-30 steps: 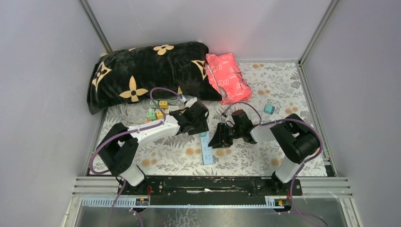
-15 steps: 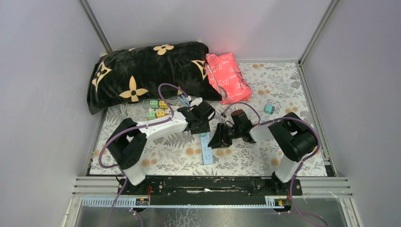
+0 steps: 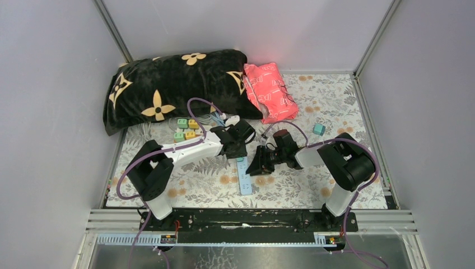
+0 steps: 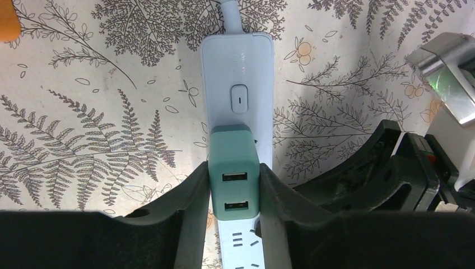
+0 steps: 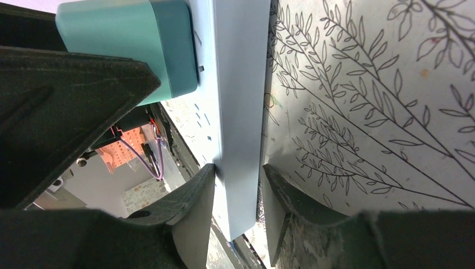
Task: Insert the plug
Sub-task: Press the plug into the socket.
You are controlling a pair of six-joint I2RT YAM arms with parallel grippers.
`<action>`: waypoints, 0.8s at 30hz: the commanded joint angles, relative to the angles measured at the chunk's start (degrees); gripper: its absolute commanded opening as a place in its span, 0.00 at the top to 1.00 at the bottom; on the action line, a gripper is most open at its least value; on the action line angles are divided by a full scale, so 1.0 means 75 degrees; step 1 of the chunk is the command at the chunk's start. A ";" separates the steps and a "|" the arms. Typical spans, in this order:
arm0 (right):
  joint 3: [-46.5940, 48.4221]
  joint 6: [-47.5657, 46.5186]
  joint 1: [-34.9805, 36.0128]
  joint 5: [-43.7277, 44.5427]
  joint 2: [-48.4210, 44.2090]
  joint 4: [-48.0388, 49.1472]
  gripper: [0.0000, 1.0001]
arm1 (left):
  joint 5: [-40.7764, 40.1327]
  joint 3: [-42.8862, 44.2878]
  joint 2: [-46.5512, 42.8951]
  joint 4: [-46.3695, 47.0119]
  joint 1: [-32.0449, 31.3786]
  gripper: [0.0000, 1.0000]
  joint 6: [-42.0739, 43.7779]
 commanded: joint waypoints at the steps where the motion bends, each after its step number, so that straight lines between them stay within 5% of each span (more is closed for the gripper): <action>1: 0.0231 -0.0156 0.0075 0.0131 0.0038 -0.0146 0.57 | -0.0268 0.0234 0.0105 -0.0140 -0.0052 0.68 0.0047; 17: 0.0372 -0.0187 0.0145 0.0258 0.0175 -0.0385 0.66 | -0.0642 0.0435 0.1399 -0.0736 -0.0705 0.93 -0.0081; 24: 0.0391 -0.0202 0.0146 0.0267 0.0123 -0.0420 0.68 | -0.0522 0.0143 0.1484 -0.0561 -0.0729 0.95 -0.0193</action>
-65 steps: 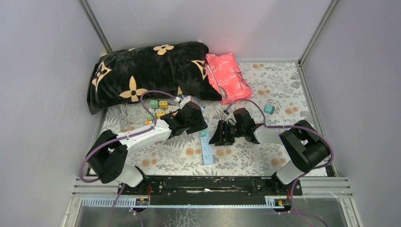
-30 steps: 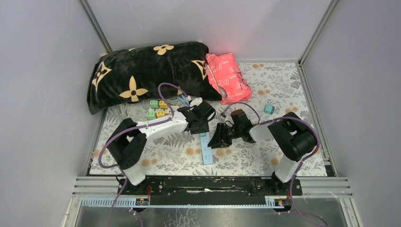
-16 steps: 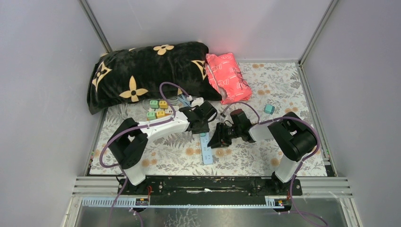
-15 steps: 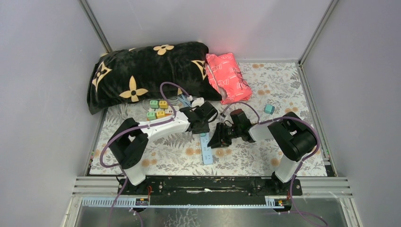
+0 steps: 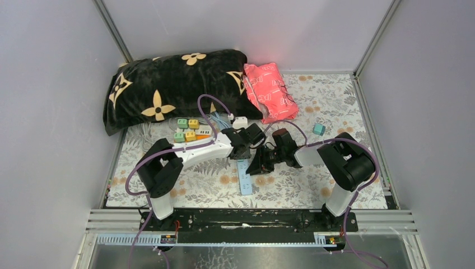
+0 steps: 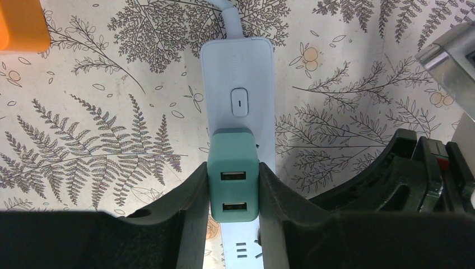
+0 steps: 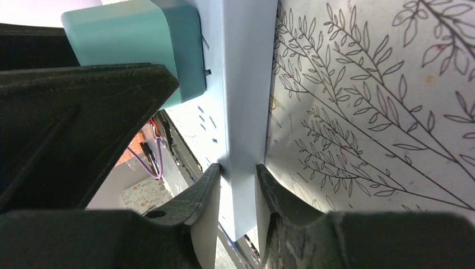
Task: Insert the plug
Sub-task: Press the plug into the socket, then pick up the plug from the center of the board.
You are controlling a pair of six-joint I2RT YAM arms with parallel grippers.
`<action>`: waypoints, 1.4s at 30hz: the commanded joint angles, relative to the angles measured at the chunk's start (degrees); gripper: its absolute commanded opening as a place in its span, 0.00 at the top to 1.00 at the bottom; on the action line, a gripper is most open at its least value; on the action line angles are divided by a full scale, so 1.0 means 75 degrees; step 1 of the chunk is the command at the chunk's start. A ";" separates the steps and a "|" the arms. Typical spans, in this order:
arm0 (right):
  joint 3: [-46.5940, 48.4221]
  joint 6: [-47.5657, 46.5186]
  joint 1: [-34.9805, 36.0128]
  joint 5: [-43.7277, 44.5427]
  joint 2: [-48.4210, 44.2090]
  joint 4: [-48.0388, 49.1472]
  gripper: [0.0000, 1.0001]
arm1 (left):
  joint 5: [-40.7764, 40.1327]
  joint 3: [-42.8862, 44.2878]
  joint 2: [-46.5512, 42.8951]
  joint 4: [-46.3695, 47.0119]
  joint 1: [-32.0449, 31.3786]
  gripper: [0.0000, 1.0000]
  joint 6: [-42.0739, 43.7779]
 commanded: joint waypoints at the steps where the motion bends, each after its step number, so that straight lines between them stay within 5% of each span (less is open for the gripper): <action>1: 0.0195 -0.0128 0.0093 0.0251 0.0060 -0.0131 0.68 | 0.0511 -0.0564 0.0774 0.0148 -0.0092 0.95 -0.0159; 12: 0.0493 -0.0665 0.0090 0.1183 -0.1286 -0.1420 0.60 | 0.0102 -0.0269 0.0036 0.0217 -0.0098 0.57 -0.0185; 19: 0.0742 -0.1143 0.0090 0.2351 -0.2203 -0.3003 0.42 | -0.0144 -0.0011 -0.0785 0.0280 -0.0061 0.41 0.0083; 33: 0.2040 -0.1540 0.0031 0.7893 -0.3208 -0.6625 0.11 | -0.0629 -0.2068 -0.3837 0.1215 0.0494 0.34 0.0585; 37: 0.2541 -0.1386 -0.0070 0.8699 -0.2738 -0.7219 0.01 | -0.0875 -0.2723 -0.4609 0.1378 0.0521 0.33 0.0758; 42: 0.3145 -0.1392 -0.0201 0.8972 -0.2067 -0.7691 0.01 | -0.1235 -0.3220 -0.5238 0.1310 0.0514 0.32 0.0750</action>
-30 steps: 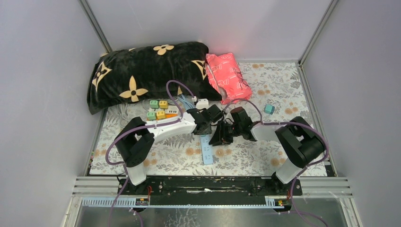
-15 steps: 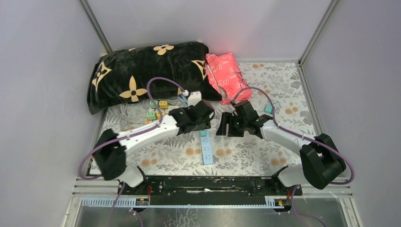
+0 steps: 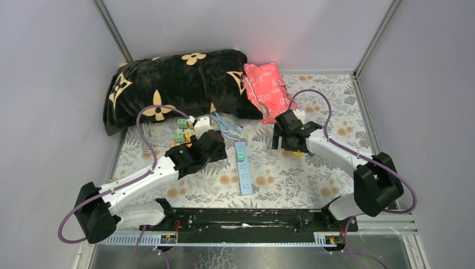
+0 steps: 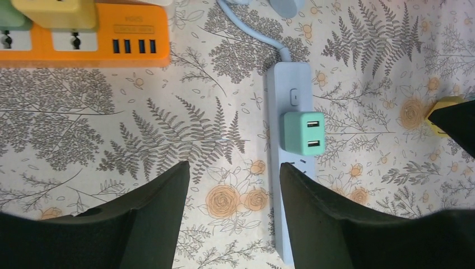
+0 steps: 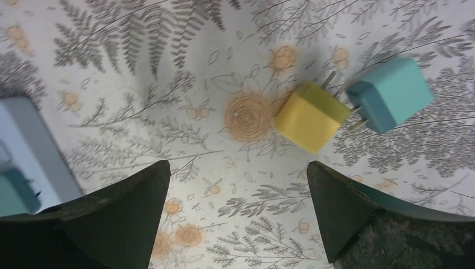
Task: Insert the plug
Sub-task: Pick up the plug from the center of the board.
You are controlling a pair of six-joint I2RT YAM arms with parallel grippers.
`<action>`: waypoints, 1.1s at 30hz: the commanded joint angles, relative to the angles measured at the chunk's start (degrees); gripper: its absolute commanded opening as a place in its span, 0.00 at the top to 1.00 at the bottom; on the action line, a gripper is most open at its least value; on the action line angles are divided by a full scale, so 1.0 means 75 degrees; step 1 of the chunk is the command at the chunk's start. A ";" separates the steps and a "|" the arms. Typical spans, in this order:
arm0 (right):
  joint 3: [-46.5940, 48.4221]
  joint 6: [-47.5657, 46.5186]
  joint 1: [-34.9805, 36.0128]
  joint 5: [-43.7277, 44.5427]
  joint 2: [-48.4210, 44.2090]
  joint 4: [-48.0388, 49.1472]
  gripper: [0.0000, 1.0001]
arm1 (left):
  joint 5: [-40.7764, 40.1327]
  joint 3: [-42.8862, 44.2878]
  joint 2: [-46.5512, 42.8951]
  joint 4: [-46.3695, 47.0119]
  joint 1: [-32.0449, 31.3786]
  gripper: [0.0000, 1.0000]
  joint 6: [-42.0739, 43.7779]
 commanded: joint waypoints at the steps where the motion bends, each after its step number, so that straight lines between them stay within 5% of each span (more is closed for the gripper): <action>1: 0.0657 0.0106 -0.0168 0.0851 0.0466 -0.0687 0.01 | -0.0635 -0.0341 -0.0450 0.0435 0.0045 0.32 0.0175; 19: 0.0532 0.1177 -0.1628 0.0044 0.1272 -0.0468 0.21 | -0.0883 -0.0870 -0.1021 0.0299 0.0043 0.32 0.0594; 33: -0.0077 0.1634 -0.2013 -0.0383 0.1461 0.0209 0.36 | 0.0281 -0.1536 -0.1761 0.1440 0.0036 0.29 0.1062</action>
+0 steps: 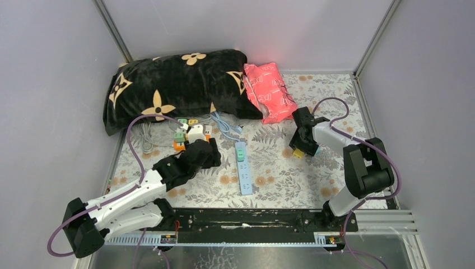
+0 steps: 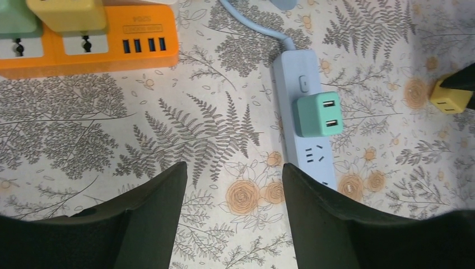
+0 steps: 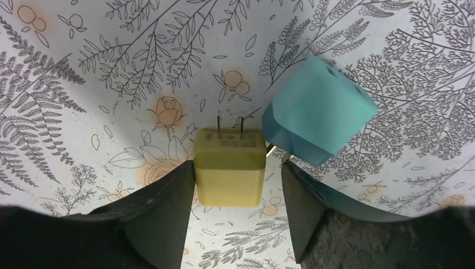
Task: Insert the plug
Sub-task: Pick up the plug from the center of the board.
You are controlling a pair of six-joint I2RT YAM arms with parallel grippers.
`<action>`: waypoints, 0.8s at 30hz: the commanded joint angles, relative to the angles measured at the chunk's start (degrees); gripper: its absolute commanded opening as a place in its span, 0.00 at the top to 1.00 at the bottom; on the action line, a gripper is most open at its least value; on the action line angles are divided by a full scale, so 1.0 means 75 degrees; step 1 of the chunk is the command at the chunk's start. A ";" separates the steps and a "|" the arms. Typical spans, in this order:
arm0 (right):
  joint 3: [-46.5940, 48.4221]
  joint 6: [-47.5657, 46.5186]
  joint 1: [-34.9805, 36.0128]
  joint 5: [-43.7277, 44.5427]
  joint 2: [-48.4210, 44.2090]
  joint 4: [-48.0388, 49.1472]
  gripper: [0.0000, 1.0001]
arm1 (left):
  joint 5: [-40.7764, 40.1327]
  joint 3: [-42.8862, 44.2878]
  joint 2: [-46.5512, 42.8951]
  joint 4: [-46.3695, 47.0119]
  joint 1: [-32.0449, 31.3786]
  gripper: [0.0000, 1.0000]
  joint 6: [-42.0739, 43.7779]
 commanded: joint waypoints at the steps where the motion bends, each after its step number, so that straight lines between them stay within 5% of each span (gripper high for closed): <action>1: -0.0036 0.0249 -0.0068 -0.0193 0.0146 0.0407 0.36 | 0.0234 -0.0036 -0.0065 0.0717 0.0045 0.29 0.0214; 13: -0.0052 0.0201 -0.0063 -0.0645 0.0366 0.0868 0.41 | 0.0693 -0.0068 -0.0149 0.1060 0.0040 0.22 0.0007; 24: -0.0031 -0.0278 -0.0312 -0.0377 0.0318 0.0781 0.33 | 0.1183 -0.0080 0.0138 0.1353 0.0038 0.22 -0.0172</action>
